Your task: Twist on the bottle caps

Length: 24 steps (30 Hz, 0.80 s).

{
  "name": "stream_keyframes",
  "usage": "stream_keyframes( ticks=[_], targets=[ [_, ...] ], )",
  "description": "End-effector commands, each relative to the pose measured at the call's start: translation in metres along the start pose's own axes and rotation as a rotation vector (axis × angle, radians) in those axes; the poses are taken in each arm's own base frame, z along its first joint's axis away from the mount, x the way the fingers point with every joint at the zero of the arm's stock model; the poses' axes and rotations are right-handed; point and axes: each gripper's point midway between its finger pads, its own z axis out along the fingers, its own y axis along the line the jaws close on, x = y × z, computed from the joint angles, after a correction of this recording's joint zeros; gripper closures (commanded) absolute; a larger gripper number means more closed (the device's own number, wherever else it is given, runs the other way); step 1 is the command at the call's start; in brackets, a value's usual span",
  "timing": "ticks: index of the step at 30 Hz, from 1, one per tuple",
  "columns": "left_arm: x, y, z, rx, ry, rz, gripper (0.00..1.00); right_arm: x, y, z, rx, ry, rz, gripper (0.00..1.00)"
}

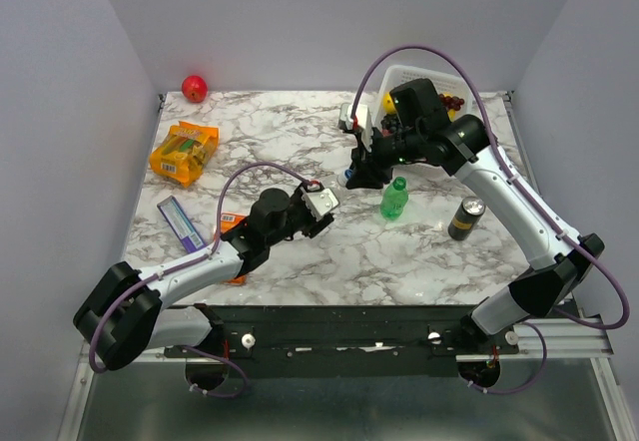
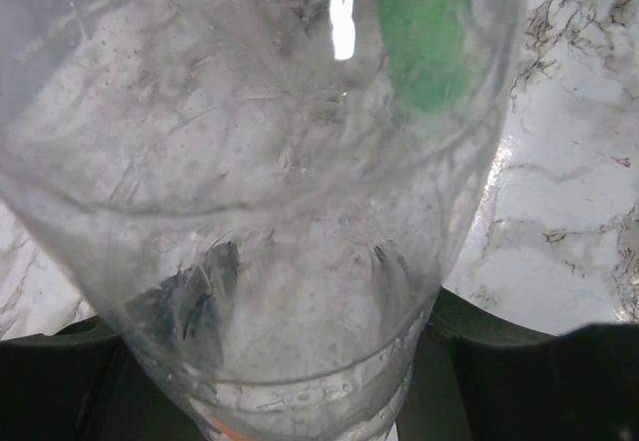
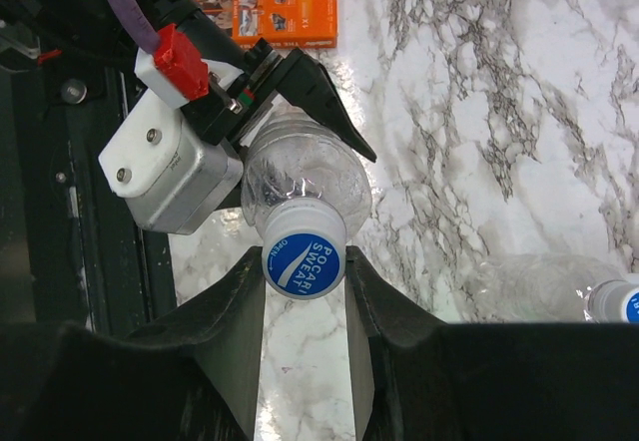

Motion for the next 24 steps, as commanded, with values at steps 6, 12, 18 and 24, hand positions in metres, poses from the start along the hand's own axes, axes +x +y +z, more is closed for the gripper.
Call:
stream_keyframes(
  ticks=[6,12,18,24],
  targets=[
    [-0.005,-0.011,-0.002,0.065,-0.018,-0.091,0.02,-0.003,0.007,0.002,-0.029,0.017,-0.028,0.85],
    [0.015,-0.029,-0.022,0.196,0.073,-0.197,0.01,0.028,-0.004,-0.008,-0.017,0.206,-0.03,0.88],
    [0.057,-0.013,-0.045,0.138,0.249,-0.286,0.01,0.048,-0.033,-0.021,0.041,0.379,-0.04,0.89],
    [0.054,-0.002,-0.051,0.085,0.22,-0.286,0.01,0.068,-0.069,-0.018,0.11,0.508,-0.03,0.89]
  ],
)
